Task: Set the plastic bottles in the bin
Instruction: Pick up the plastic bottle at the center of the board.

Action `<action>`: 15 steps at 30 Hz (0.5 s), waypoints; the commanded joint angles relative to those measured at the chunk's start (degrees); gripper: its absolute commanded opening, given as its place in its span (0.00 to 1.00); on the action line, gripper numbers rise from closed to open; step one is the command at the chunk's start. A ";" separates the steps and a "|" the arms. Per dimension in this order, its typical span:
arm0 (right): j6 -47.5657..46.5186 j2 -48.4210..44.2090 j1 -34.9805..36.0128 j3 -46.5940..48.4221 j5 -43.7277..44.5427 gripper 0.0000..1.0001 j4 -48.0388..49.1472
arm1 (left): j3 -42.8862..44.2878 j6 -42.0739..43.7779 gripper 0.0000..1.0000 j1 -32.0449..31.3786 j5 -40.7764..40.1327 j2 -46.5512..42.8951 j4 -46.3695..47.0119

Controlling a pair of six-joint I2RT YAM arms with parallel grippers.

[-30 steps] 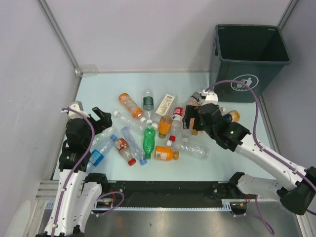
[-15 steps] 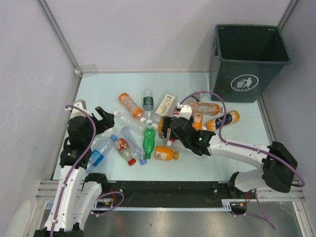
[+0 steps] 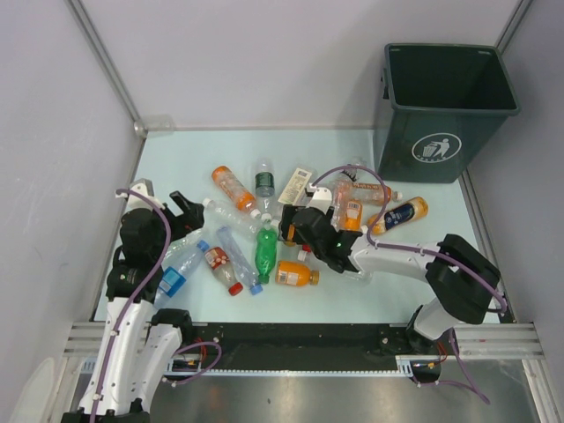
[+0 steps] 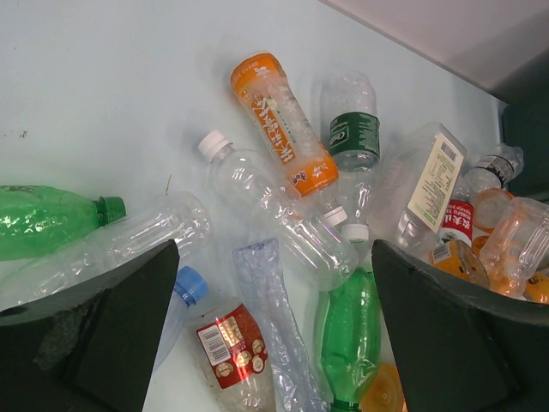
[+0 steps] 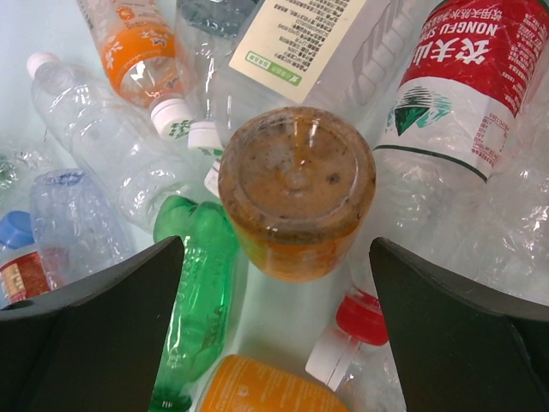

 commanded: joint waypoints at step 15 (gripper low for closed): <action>0.17 8.85 -1.87 5.16 3.73 0.77 8.34 | 1.19 0.57 1.00 0.87 2.90 2.57 1.19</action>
